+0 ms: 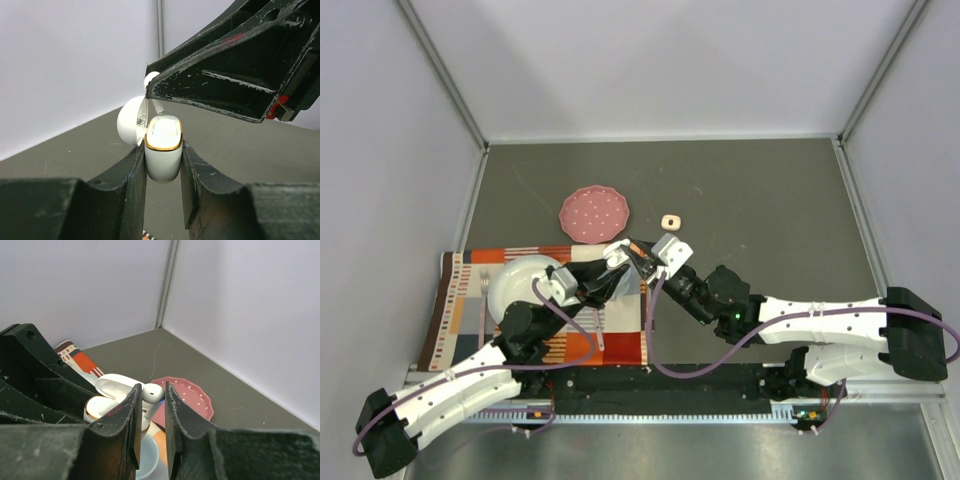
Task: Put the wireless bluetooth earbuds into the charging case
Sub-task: Insert the right earbud into the right side groove of the charging case.
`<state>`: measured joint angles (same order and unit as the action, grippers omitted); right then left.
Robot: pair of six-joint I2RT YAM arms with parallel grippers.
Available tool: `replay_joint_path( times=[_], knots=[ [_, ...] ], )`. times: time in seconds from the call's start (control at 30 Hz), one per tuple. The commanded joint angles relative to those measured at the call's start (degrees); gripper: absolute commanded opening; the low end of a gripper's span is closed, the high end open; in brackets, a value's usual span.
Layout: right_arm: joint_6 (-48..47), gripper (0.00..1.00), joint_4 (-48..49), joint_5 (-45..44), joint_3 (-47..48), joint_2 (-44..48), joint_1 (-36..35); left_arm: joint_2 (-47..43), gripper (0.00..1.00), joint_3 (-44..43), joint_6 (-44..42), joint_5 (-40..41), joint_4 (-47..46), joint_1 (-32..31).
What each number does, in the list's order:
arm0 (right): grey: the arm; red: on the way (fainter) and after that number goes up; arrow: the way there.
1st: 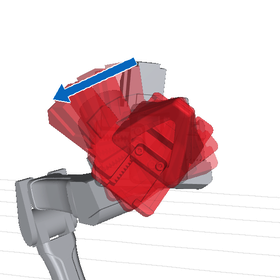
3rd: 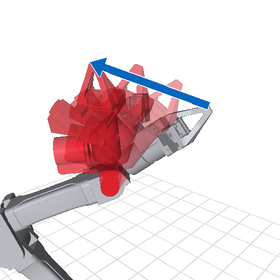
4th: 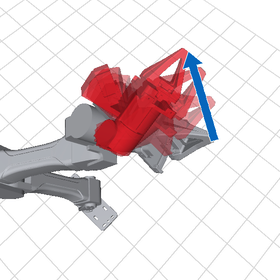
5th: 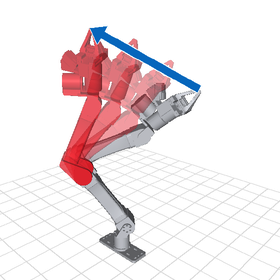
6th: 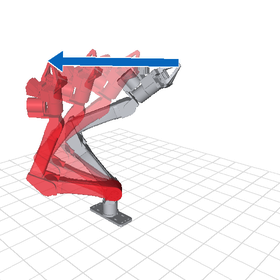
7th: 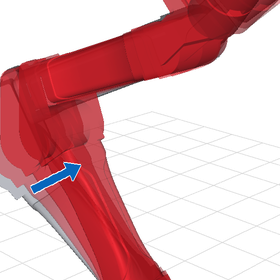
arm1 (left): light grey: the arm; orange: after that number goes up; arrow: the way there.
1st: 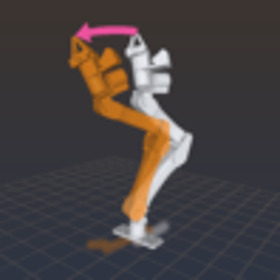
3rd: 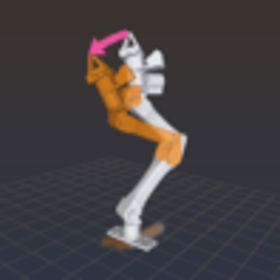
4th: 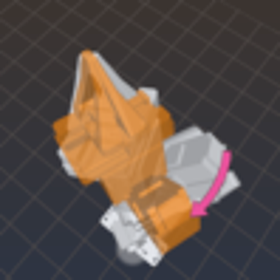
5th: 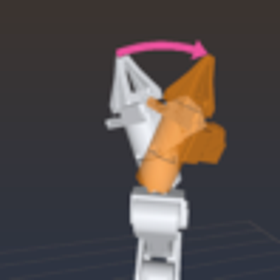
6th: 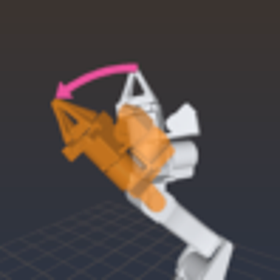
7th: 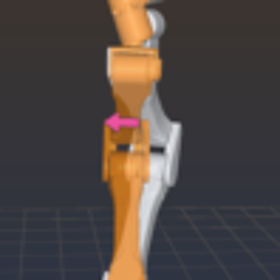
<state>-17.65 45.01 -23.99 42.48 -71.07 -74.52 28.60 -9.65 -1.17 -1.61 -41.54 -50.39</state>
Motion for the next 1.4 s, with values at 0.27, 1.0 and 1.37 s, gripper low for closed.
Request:
replay_joint_path(
  times=[0.27, 1.0, 1.37],
  knots=[
    [0.68, 0.00, 1.83, 0.87, 0.15, -0.21, -1.07, -0.30, 0.00, -1.60, 0.73, 0.29, -4.08, -0.23],
    [-0.80, 0.00, -0.45, 0.43, -0.38, -1.53, -1.33, -0.91, 0.00, -1.34, 1.08, 1.08, -4.51, -0.15],
    [-0.81, 0.00, -3.09, 1.57, -1.52, -1.26, -1.59, -0.74, 0.00, -0.19, 1.08, 4.07, -6.62, -0.23]
  ],
)
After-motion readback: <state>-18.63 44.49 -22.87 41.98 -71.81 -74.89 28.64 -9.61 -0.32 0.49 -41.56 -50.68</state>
